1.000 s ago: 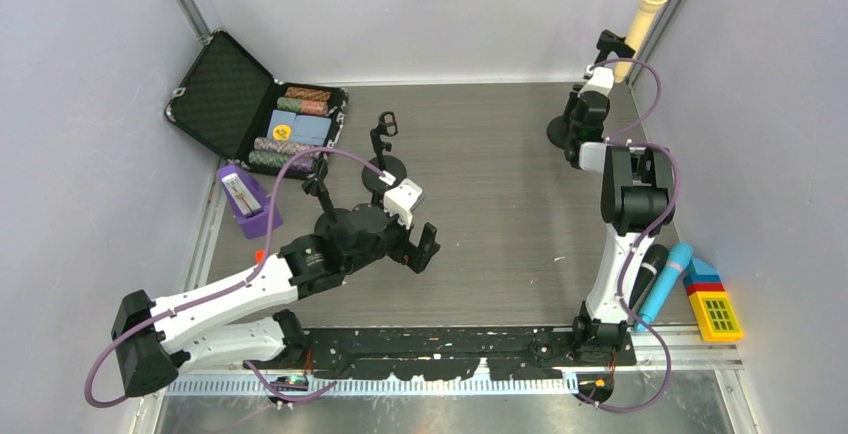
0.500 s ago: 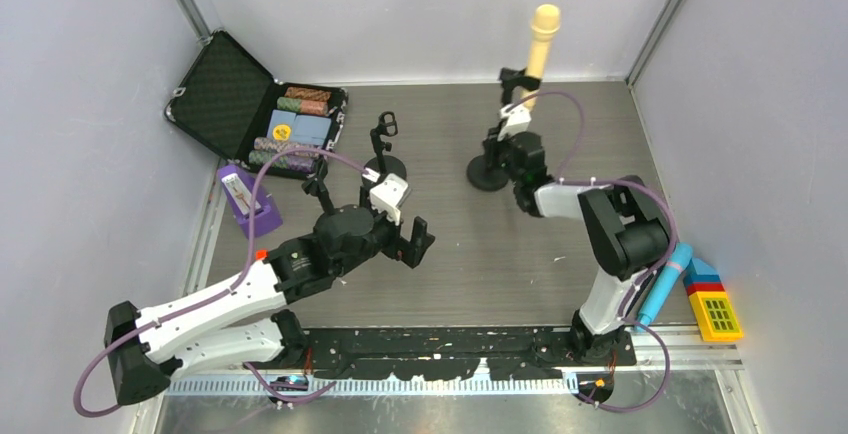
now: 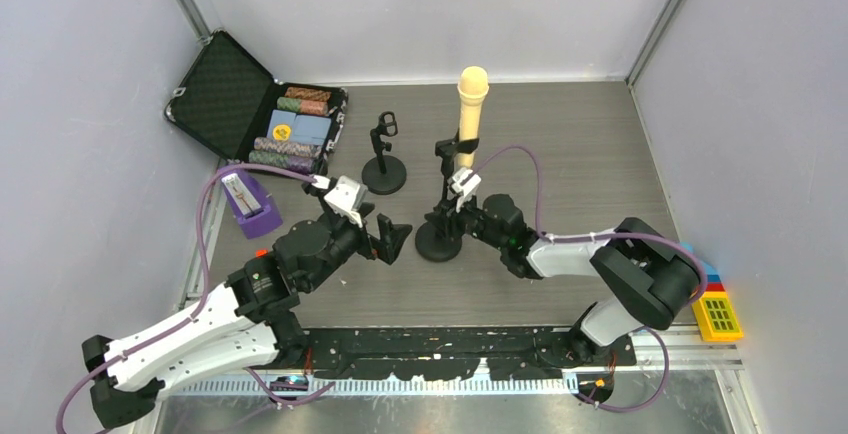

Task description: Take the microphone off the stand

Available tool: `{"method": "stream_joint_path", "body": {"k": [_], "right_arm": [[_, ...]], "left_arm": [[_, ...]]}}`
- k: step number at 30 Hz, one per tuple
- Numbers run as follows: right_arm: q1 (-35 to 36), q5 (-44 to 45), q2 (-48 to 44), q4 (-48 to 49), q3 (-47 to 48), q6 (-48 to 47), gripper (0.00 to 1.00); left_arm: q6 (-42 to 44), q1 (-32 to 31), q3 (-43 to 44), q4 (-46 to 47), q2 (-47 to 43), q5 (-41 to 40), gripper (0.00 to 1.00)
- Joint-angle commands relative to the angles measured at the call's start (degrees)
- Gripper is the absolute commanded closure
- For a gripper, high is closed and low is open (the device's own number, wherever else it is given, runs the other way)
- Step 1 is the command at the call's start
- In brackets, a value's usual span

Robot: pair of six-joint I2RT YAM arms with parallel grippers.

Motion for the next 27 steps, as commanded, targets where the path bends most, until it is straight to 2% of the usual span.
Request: {"method": "stream_joint_path", "body": {"k": [1, 5, 10, 14, 19, 27], "right_arm": [[2.15, -12.71, -2.98, 7.91, -4.68, 3.42, 0.88], [3.40, -18.26, -1.03, 15.72, -7.87, 5.67, 0.80], [5.86, -18.52, 1.30, 19.91, -9.45, 6.44, 0.68], [8.77, -14.16, -1.07, 13.50, -8.83, 0.86, 0.59], [12.80, -7.94, -6.45, -0.98, -6.70, -8.62, 0.50], [14.42, -3.33, -12.97, -3.32, -9.26, -8.18, 0.46]], "left_arm": [[1.71, 0.27, 0.16, 2.41, -1.34, 1.03, 0.06], [2.31, 0.28, -0.60, 4.80, -0.05, 5.02, 0.08], [1.66, 0.33, -0.26, 7.07, 3.57, 8.75, 0.13], [1.35, 0.28, 0.30, 7.07, 5.27, 9.85, 0.17], [1.01, 0.30, -0.57, 8.13, 4.95, 10.05, 0.22], [-0.40, 0.28, -2.44, 12.68, 6.35, 12.56, 0.29]]}}
